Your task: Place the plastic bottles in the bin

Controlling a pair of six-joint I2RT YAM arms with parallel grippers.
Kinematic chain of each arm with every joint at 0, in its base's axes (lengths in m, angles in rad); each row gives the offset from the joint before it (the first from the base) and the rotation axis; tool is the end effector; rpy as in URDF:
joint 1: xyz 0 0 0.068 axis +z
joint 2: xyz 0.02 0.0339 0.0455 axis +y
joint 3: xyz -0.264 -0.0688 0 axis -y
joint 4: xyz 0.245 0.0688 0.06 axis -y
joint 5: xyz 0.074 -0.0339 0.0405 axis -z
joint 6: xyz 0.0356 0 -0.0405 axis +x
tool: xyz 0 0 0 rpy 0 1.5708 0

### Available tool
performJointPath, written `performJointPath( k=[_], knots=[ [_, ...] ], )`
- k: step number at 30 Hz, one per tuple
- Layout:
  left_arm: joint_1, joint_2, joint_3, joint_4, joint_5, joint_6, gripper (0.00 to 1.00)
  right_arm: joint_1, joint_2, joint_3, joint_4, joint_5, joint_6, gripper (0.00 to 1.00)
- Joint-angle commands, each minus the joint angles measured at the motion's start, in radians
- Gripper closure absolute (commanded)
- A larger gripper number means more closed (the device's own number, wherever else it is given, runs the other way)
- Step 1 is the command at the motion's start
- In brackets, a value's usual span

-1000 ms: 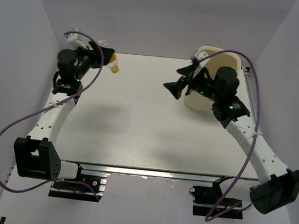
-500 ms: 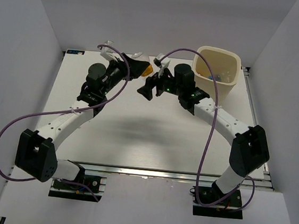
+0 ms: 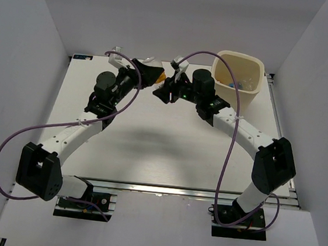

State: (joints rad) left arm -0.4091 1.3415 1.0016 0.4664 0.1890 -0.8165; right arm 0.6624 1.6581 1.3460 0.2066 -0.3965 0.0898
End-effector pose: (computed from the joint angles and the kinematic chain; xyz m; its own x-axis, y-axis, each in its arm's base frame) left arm 0.2901 -0.1331 0.3592 -0.3301 -0.6370 -0.6966 0.4690 0.5297 -0.7067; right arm 0.3076 0.2574 0.3471 -0.1607 -0.0205 -0.9868 -0.8592 0.4950 0.1297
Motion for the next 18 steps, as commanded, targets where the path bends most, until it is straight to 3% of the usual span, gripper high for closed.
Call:
performJointPath(
  k=[1,3,8,18],
  knots=[
    [-0.007,-0.048,0.023,-0.015,0.0,0.022,0.02,0.002,-0.031,0.021,0.051,0.022,0.004,0.9],
    [-0.007,-0.051,0.048,-0.078,-0.022,0.051,0.02,-0.001,-0.041,0.022,0.031,0.042,-0.007,0.91],
    [-0.004,-0.079,0.121,-0.286,-0.241,0.141,0.02,-0.041,-0.073,0.05,-0.051,0.134,-0.038,0.92],
    [0.038,-0.12,0.124,-0.393,-0.419,0.205,0.02,-0.285,-0.205,0.12,-0.272,0.298,-0.035,0.89]
  ],
)
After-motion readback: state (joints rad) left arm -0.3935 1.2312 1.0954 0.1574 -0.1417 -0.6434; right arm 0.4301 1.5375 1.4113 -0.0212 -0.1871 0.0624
